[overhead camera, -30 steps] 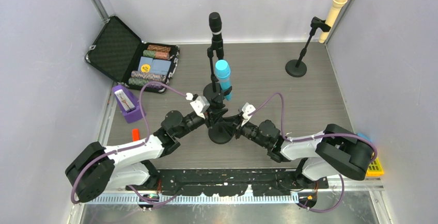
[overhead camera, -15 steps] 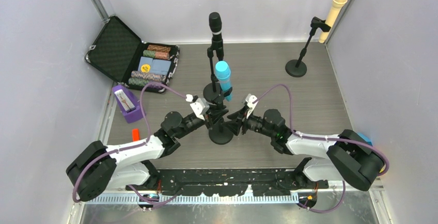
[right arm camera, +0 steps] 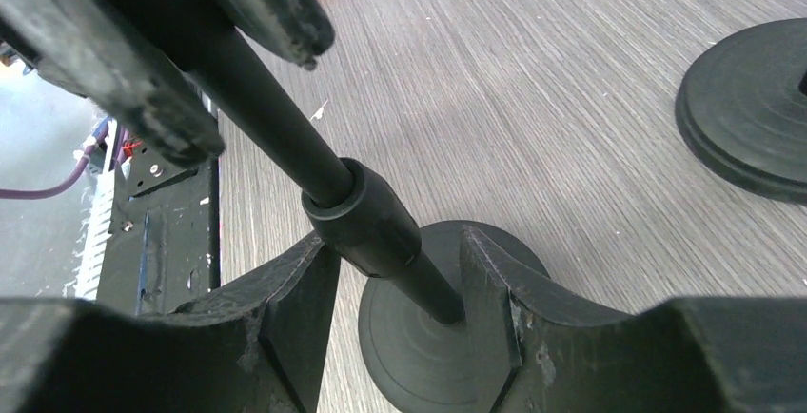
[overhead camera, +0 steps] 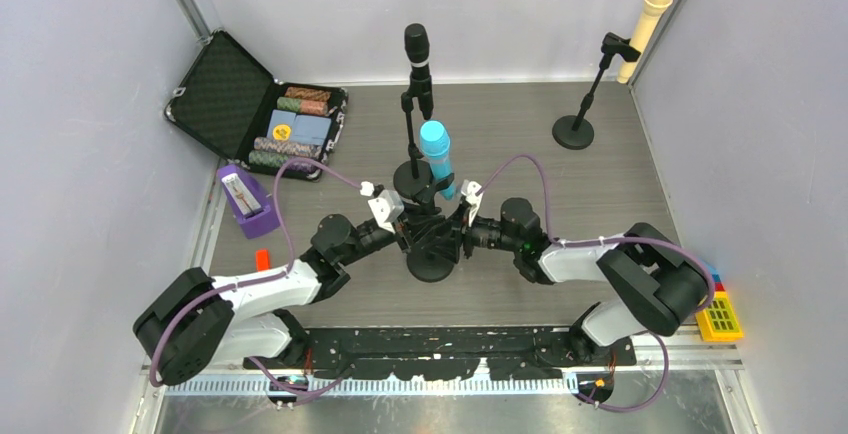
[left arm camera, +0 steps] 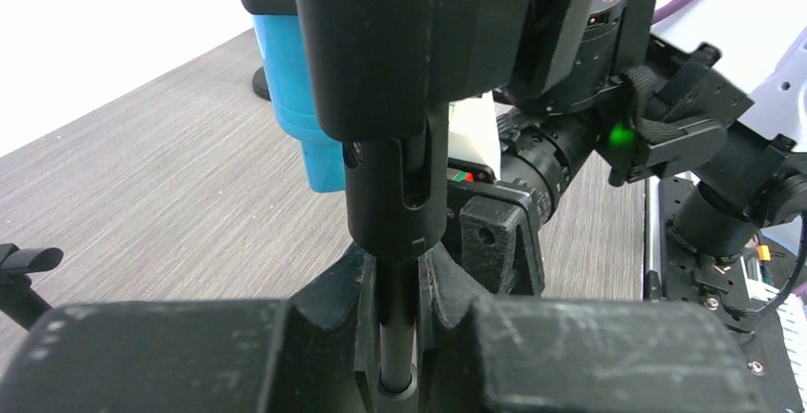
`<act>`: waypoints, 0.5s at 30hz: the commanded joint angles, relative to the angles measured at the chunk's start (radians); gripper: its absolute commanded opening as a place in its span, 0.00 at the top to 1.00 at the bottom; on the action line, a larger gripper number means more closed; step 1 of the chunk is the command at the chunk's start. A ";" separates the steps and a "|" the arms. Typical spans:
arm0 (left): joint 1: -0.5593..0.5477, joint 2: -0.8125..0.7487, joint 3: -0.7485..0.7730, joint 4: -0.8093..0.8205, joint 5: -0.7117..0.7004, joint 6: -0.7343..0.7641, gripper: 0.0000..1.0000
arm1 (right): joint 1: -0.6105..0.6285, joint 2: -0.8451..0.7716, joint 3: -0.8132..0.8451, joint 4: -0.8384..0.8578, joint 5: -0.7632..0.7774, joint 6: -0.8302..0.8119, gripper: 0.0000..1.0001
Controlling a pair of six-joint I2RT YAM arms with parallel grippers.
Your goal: Remove the microphone from the stand
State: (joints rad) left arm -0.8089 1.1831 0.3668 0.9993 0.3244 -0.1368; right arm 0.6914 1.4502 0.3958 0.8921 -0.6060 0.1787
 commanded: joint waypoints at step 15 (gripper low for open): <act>0.022 -0.013 0.000 0.027 0.059 -0.048 1.00 | -0.007 0.055 -0.042 0.317 0.018 0.051 0.60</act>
State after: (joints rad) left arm -0.7914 1.1812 0.3668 0.9985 0.3614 -0.1516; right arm 0.6918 1.5158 0.3698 1.1419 -0.6266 0.2218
